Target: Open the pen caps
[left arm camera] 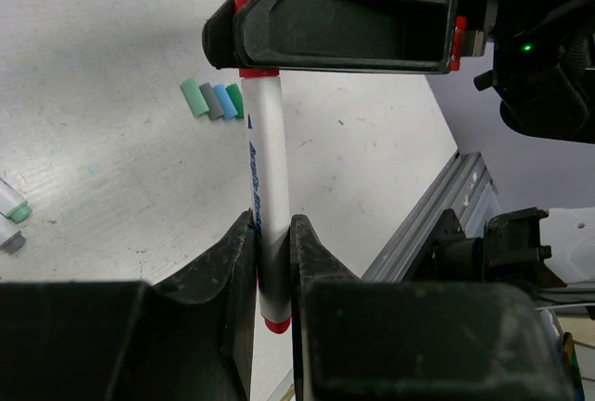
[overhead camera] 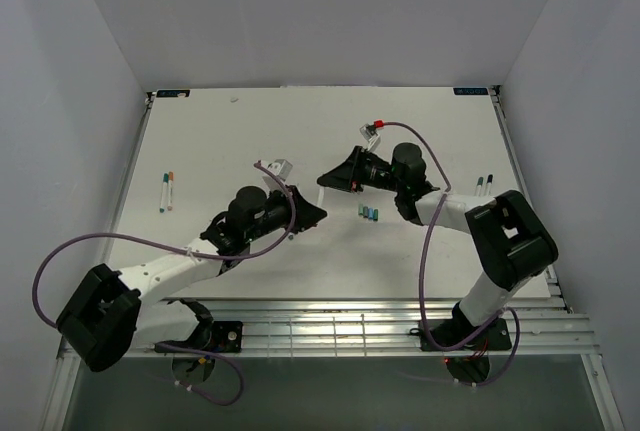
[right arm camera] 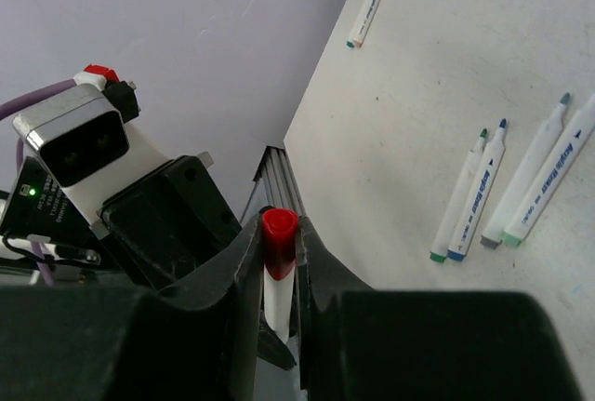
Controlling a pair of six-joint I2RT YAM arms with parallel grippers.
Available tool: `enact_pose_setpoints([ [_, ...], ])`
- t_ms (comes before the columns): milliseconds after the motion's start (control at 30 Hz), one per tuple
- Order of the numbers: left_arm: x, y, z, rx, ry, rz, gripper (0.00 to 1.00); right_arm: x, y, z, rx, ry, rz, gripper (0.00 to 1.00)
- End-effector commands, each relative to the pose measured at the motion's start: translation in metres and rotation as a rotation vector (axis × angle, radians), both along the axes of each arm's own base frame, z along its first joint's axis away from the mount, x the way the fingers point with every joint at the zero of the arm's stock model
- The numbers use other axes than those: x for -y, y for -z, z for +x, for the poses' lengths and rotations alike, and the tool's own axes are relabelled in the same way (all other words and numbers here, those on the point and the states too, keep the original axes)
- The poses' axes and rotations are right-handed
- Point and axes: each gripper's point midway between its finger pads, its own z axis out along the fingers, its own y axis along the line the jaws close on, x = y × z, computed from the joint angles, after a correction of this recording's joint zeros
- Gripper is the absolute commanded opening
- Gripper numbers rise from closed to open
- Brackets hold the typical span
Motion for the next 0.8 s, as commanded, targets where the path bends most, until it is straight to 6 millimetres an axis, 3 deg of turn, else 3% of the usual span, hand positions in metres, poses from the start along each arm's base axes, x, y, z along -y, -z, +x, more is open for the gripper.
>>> enact_pose_setpoints([
  [0, 0.014, -0.028, -0.063, -0.005, 0.259, -0.113, 0.00, 0.015, -0.044, 0.068, 0.297, 0.305, -0.103, 0.08],
  [33, 0.014, -0.032, -0.066, -0.015, 0.261, -0.132, 0.00, 0.017, -0.054, 0.071, 0.344, 0.334, -0.134, 0.08],
  [100, 0.011, -0.040, -0.069, -0.008, 0.259, -0.154, 0.00, 0.029, -0.038, 0.084, 0.360, 0.430, -0.286, 0.08],
  [167, 0.007, -0.036, -0.067, 0.007, 0.224, -0.145, 0.00, 0.040, -0.036, 0.096, 0.306, 0.510, -0.355, 0.08],
  [300, -0.001, -0.016, -0.057, 0.037, 0.135, -0.074, 0.00, 0.046, -0.026, 0.093, 0.154, 0.548, -0.454, 0.08],
  [400, -0.001, -0.012, -0.053, 0.060, 0.112, -0.045, 0.00, 0.048, -0.039, 0.095, 0.183, 0.607, -0.475, 0.08],
  [533, 0.008, -0.024, -0.060, 0.077, 0.174, -0.072, 0.00, 0.047, -0.053, 0.099, 0.249, 0.637, -0.479, 0.08],
  [567, 0.003, -0.022, -0.053, 0.074, 0.123, -0.060, 0.00, 0.047, -0.062, 0.102, 0.259, 0.631, -0.478, 0.08],
  [600, -0.003, -0.025, -0.049, 0.075, 0.076, -0.061, 0.00, 0.045, -0.057, 0.105, 0.249, 0.614, -0.506, 0.08],
  [633, -0.012, -0.012, -0.046, 0.033, 0.025, -0.015, 0.00, 0.050, -0.041, 0.102, 0.211, 0.581, -0.588, 0.08],
  [700, -0.033, -0.001, -0.029, 0.003, -0.135, 0.037, 0.00, 0.053, -0.032, 0.103, 0.179, 0.551, -0.658, 0.08],
  [733, -0.047, 0.018, -0.026, -0.050, -0.206, 0.118, 0.00, 0.057, -0.024, 0.099, 0.161, 0.535, -0.688, 0.08],
  [767, -0.060, 0.022, -0.016, -0.054, -0.301, 0.155, 0.00, 0.064, -0.014, 0.094, 0.143, 0.517, -0.719, 0.08],
])
